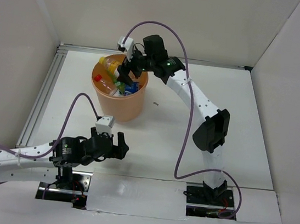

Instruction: Put the plastic bottles in the bin

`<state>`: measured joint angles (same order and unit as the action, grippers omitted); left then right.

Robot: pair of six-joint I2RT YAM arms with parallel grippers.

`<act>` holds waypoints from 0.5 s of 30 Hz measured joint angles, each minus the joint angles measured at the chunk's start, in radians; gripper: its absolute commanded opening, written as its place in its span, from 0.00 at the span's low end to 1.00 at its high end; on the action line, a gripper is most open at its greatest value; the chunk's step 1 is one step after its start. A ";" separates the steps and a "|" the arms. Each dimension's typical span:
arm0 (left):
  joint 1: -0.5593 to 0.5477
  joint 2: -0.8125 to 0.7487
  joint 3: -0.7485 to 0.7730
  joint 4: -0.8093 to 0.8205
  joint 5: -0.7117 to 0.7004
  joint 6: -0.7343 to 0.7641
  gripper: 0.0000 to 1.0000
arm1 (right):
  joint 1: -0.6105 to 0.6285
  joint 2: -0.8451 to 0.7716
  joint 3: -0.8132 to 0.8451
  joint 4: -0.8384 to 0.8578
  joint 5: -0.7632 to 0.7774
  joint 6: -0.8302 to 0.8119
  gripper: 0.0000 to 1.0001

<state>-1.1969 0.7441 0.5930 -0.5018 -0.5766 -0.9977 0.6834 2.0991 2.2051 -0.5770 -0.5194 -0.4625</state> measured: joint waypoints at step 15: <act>0.000 0.056 0.106 0.049 -0.047 0.125 0.99 | -0.048 -0.455 -0.212 0.063 0.322 0.084 1.00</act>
<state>-1.1969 0.8001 0.6987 -0.4530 -0.6235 -0.8726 0.6353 1.6436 1.9934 -0.5137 -0.1974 -0.3782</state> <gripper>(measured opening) 0.992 0.999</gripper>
